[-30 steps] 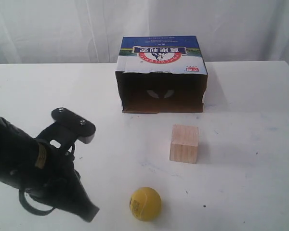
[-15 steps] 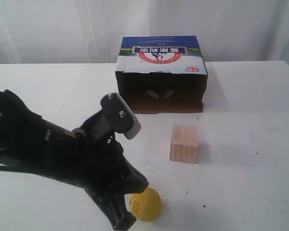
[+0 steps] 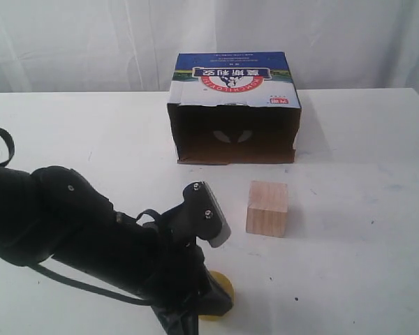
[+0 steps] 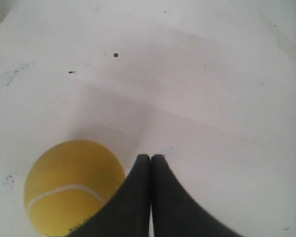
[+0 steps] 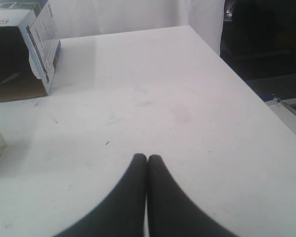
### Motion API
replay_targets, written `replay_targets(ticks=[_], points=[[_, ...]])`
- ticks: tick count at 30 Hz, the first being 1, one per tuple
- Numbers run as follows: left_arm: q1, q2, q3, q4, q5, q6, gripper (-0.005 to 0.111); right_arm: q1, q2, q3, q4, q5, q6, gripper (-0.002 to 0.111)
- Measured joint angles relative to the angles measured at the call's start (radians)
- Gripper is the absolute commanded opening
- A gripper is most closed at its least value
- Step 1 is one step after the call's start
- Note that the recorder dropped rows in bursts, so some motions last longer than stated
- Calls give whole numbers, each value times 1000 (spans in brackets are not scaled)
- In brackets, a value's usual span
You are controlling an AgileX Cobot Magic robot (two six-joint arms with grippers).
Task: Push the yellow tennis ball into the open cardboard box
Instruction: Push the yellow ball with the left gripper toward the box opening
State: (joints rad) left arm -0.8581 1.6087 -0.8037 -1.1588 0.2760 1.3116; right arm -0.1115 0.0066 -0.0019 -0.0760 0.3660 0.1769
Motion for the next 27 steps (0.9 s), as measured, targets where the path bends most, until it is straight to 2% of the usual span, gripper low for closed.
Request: replay_targets(ticks=[10,12,15,18,21,24,27], points=[[-4,36,-13,-19,-141,52,0,0,0,0,0,0,0,0],[-4,36,-38,0,-238,54,0,0,0,0,0,0,0,0],[-4,51,-102,72,-454,56,0,0,0,0,0,0,0,0],[-4,29,-157,82,-515,28,0,0,0,0,0,0,0,0],[10,49,-132,127,-548,-86,0,0,0,0,0,0,0,0],[84,127,-121,340,-554,-338,0,0,0,0,0,0,0,0],[151,176,-131,616,-558,-672,0,0,0,0,0,0,0,0]])
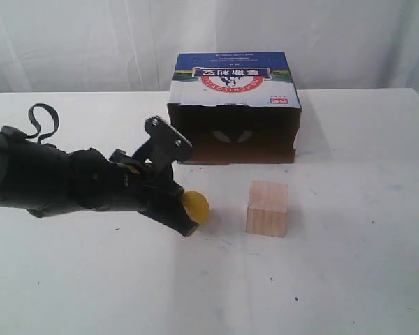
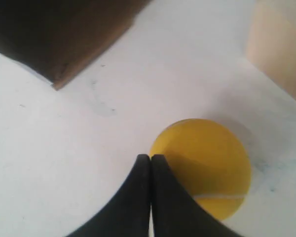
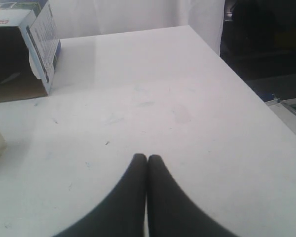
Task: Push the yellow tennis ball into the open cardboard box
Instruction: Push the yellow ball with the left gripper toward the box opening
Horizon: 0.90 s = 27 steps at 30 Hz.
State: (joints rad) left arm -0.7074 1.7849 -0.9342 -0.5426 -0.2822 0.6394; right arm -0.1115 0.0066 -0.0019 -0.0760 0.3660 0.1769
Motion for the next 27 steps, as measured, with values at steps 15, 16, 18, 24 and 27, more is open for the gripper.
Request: replay_targets(ticks=[15,16,18,24,27], points=[[46,37,-32,452,-107,-496,0,0,0,0,0,0,0,0],[46,39,-38,454,-119,-496,0,0,0,0,0,0,0,0],[46,39,-59,456,-148,-496,0,0,0,0,0,0,0,0],[46,7,-98,456,-73,-543,0,0,0,0,0,0,0,0],[46,-26,-74,486,5,-568,0,0,0,0,0,0,0,0]])
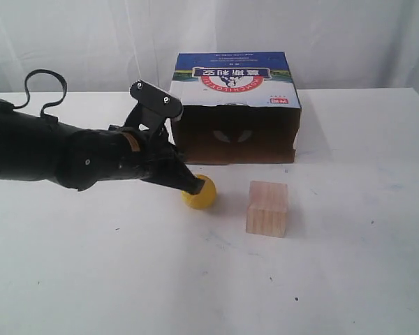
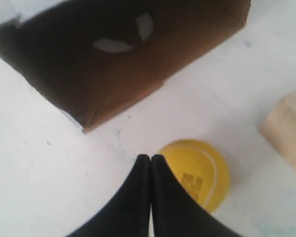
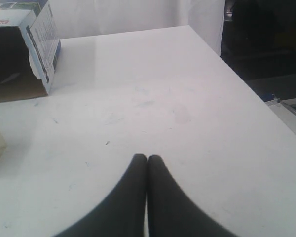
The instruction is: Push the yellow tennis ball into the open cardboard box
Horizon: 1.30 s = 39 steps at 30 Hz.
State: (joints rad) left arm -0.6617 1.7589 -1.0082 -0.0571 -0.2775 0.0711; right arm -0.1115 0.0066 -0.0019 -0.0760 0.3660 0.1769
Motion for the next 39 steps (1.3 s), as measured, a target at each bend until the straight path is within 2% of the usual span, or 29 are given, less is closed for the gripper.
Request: replay_targets(ticks=[3,6,9,12,16,20,21,24,25,29,33,39], points=[[0,-4,53,111,5,-43,0,0,0,0,0,0,0,0],[0,-7,108,271,3,-187,0,0,0,0,0,0,0,0],[0,-28,181,401,-73,-346,0,0,0,0,0,0,0,0],[0,-60,236,426,-186,-402,0,0,0,0,0,0,0,0],[17,-56,251,435,-235,-357,0,0,0,0,0,0,10,0],[93,6,253,386,-288,-325,0,0,0,0,0,0,18,0],[139,33,253,377,-337,-355,0,0,0,0,0,0,18,0],[198,76,238,425,-375,-440,0,0,0,0,0,0,20,0],[213,104,220,493,-388,-496,0,0,0,0,0,0,20,0],[217,184,131,659,-444,-636,0,0,0,0,0,0,20,0],[217,241,26,714,-451,-729,0,0,0,0,0,0,22,0],[217,244,-13,794,-457,-801,0,0,0,0,0,0,22,0]])
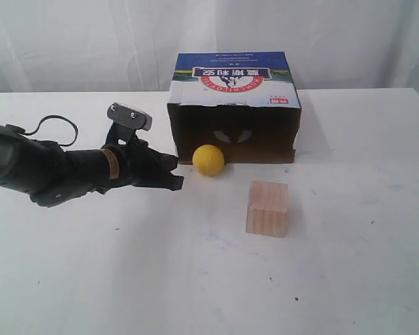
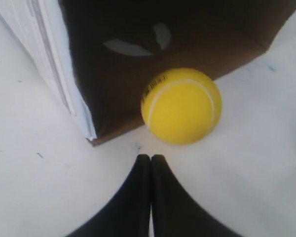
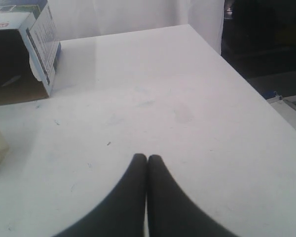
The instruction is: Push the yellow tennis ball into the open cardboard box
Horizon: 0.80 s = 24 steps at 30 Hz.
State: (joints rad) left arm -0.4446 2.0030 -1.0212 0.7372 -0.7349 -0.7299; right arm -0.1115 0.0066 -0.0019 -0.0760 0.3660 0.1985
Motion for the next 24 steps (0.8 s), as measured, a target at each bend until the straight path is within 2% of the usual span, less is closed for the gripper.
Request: replay_targets(ticks=[2,3,6,10,15,20,24], points=[[1,-2,-2,153,-22,-133,0,0,0,0,0,0,0,0],[1,-2,-2,284,-75,-198,0,0,0,0,0,0,0,0],[0,-2,-2,427,-137,-243,0,0,0,0,0,0,0,0],[1,27,-30,484,-160,-279,0,0,0,0,0,0,0,0],[1,104,-126,573,-234,-369,0,0,0,0,0,0,0,0],[1,150,-213,607,-253,-422,0,0,0,0,0,0,0,0],[1,152,-231,637,-255,-454,0,0,0,0,0,0,0,0]])
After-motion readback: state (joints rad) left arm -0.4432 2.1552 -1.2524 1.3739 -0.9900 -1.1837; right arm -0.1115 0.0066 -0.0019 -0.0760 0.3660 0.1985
